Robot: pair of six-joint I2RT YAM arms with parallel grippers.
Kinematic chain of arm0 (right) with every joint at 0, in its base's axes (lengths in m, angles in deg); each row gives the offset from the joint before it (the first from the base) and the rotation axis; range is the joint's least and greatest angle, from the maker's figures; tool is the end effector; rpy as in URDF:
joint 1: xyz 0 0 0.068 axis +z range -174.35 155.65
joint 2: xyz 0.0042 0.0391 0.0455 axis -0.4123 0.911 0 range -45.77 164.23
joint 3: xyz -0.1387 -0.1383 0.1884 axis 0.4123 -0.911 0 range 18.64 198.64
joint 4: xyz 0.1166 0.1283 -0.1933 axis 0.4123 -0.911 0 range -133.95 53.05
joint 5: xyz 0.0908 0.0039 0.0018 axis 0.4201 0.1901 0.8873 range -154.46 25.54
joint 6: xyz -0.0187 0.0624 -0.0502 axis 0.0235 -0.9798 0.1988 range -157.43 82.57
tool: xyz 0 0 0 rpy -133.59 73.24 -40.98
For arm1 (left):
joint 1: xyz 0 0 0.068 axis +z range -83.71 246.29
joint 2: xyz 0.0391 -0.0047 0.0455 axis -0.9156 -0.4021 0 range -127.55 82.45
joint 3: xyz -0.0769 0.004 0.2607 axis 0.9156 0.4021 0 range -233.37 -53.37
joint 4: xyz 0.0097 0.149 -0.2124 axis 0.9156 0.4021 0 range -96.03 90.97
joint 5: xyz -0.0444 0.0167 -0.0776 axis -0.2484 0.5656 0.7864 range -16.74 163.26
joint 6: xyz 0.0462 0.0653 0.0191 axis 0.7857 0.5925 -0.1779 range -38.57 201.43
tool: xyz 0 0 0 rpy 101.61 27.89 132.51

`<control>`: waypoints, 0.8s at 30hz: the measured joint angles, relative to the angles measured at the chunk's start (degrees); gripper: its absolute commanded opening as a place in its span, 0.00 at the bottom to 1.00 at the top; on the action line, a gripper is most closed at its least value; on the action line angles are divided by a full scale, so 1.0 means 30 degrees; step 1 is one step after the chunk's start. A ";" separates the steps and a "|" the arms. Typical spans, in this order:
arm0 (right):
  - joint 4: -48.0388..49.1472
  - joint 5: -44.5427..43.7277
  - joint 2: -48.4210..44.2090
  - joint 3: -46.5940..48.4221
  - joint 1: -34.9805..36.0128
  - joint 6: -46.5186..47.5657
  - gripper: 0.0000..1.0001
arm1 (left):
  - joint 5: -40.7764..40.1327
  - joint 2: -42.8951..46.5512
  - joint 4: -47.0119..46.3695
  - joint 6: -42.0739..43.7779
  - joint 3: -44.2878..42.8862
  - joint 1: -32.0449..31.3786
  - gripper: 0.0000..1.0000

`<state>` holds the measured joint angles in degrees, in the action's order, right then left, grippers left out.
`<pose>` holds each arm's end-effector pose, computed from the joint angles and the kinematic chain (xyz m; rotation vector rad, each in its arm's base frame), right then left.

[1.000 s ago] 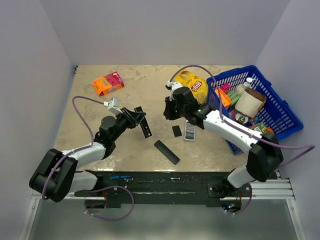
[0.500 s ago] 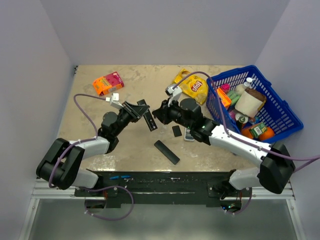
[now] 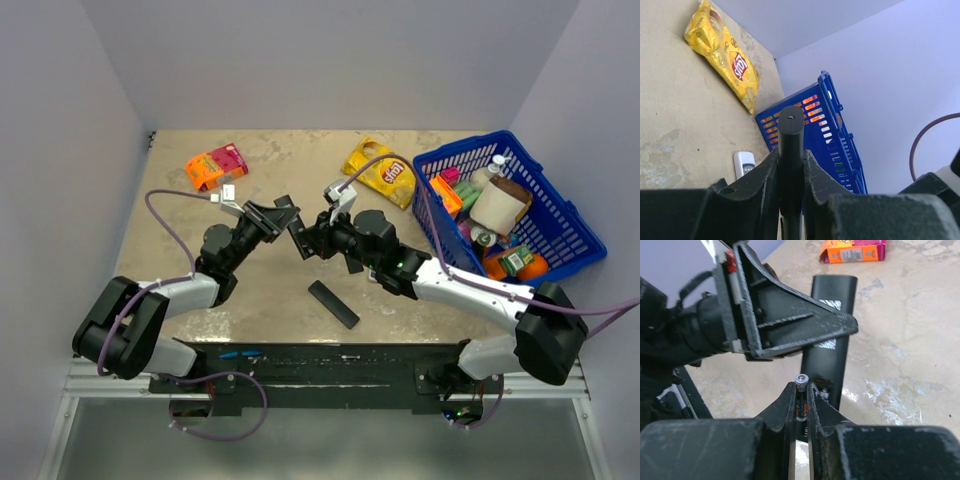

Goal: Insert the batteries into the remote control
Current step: Load the battery into the remote control.

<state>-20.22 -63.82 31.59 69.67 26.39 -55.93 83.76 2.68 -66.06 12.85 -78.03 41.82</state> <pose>0.2211 0.2718 0.2917 -0.5147 1.7503 0.8843 0.2725 -0.1384 0.2197 -0.4685 1.5984 -1.4154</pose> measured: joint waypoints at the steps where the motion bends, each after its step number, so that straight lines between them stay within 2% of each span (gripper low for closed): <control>1: 0.0051 -0.0168 0.0000 -0.0175 0.0000 0.0000 0.02 | 0.0015 0.0000 -0.0073 -0.0051 0.0000 0.0000 0.00; 10: 0.0328 -0.0962 0.0000 -0.0554 0.0000 0.0029 0.02 | 0.0255 0.0000 -0.0270 -0.0670 0.0000 0.0007 0.00; 24: 0.0583 -0.0663 0.0022 -0.0576 0.0000 0.0066 0.02 | 0.0291 0.0000 -0.0714 -0.1297 -0.0124 0.0015 0.00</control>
<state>-18.47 -65.81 31.66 67.94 26.39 -55.73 84.64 2.68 -68.20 8.96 -78.41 41.86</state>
